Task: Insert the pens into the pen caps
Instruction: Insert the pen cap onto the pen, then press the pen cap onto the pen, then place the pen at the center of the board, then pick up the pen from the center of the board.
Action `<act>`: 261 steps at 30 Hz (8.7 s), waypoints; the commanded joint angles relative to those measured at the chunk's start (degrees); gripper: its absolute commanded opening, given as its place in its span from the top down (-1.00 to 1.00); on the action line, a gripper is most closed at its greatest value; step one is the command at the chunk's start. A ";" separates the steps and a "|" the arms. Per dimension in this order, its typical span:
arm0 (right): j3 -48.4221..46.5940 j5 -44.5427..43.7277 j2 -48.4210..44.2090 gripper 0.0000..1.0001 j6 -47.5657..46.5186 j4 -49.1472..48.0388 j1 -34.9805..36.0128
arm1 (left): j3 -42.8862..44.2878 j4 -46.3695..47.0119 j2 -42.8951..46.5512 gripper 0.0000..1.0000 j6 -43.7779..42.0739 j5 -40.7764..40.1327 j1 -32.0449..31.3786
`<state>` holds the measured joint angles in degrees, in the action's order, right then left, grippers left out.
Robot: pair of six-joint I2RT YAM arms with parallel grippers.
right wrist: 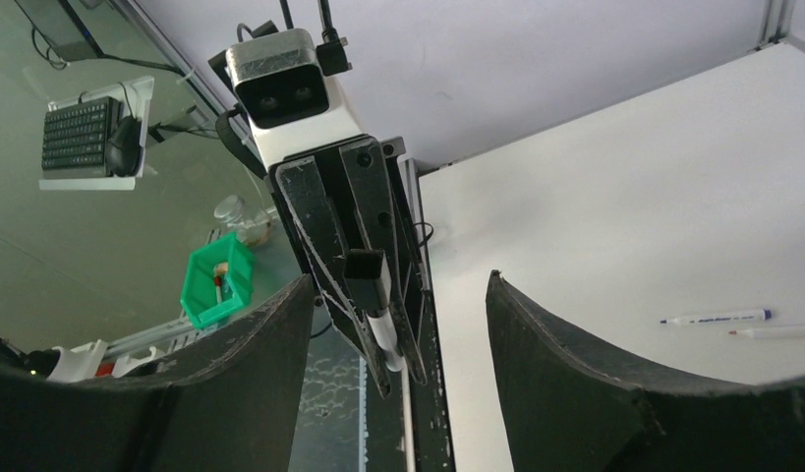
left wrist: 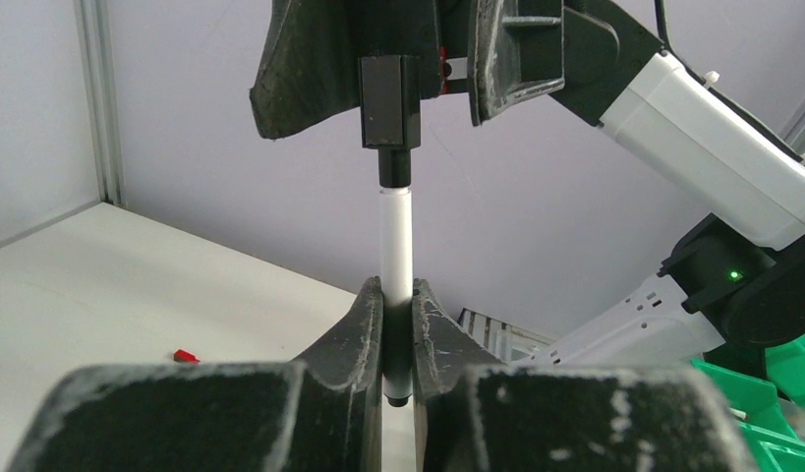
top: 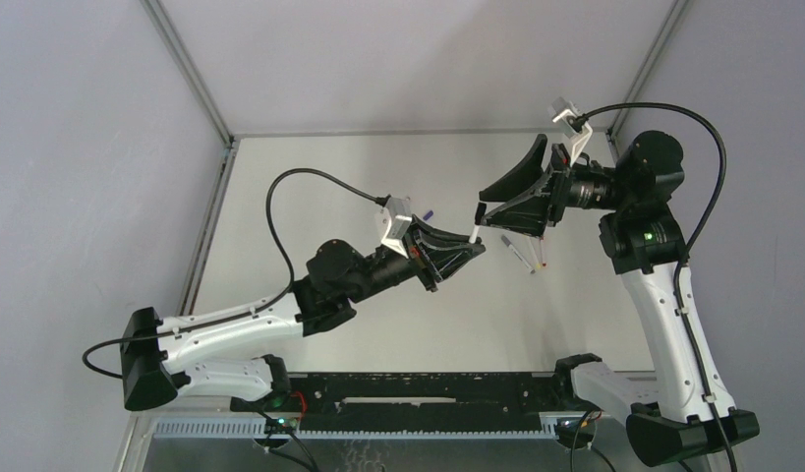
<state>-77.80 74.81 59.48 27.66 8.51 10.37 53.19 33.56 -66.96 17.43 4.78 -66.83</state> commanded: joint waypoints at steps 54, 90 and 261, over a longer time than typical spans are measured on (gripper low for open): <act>13.47 2.83 -0.83 1.00 6.54 -0.73 6.78 | 17.32 -9.64 -1.31 1.00 -11.64 -16.07 6.29; 1.52 1.40 -1.82 -0.40 -20.17 14.84 -0.52 | -1.88 2.69 0.40 1.00 8.94 7.52 8.28; 18.03 -13.52 16.38 0.32 -52.73 35.70 -22.24 | 13.83 -48.91 -21.16 -0.34 10.54 -14.32 31.35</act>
<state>-59.92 58.87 74.67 -24.14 44.38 -11.62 56.29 -7.55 -81.43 32.84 -10.24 -36.10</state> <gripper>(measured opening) 0.339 0.696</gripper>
